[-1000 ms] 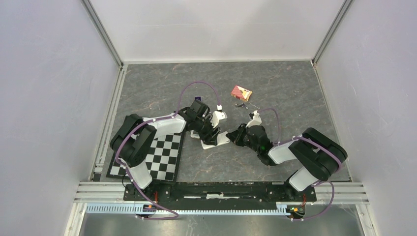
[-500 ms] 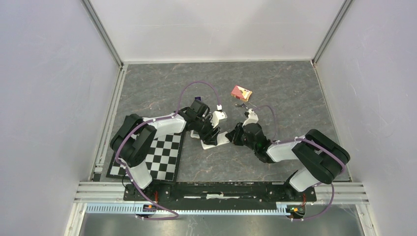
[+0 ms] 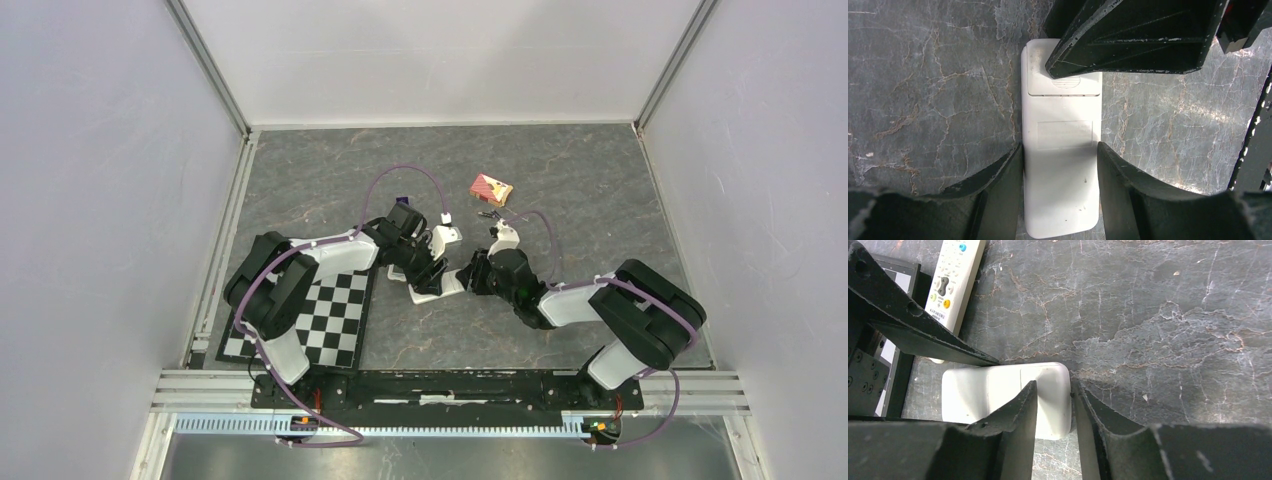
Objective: Load the batteries into the remote control
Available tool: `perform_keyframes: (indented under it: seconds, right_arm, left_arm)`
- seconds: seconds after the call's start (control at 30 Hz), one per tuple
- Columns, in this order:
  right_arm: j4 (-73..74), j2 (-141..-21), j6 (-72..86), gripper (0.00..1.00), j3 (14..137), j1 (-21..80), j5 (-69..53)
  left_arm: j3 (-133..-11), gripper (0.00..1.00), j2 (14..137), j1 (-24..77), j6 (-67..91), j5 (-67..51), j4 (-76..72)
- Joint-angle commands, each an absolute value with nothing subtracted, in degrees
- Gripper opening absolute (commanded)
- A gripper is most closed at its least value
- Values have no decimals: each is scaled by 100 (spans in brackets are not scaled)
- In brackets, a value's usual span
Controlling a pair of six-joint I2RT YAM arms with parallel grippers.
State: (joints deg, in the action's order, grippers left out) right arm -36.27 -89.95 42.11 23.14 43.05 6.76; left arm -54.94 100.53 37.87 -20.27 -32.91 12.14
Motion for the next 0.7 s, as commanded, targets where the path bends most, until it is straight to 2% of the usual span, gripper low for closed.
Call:
perform_keyframes:
  seconds: [0.0,0.1,0.23,0.4,0.67]
  right_arm:
    - [-2284,-9254,3787,39,2095,4403,769]
    - [-2244,-9231,3692,39,2136,4501,786]
    - [-2206,-9285,3575,30,2194,4775,919]
    - [-2307,-9399,3644,20,2283,5183,862]
    - [-3259,-9174,4182,18,1978,5275,19]
  left_arm:
    - [-5537,58,10258,3911,-1900,-3458,1344]
    - [-5561,57,10294,3912,-1793,-3463,1343]
    - [-5566,50,10335,3911,-1378,-3356,1295]
    - [-5365,48,10358,3922,-1051,-3050,1096]
    - [-5210,46,10398,3939,-727,-2616,958]
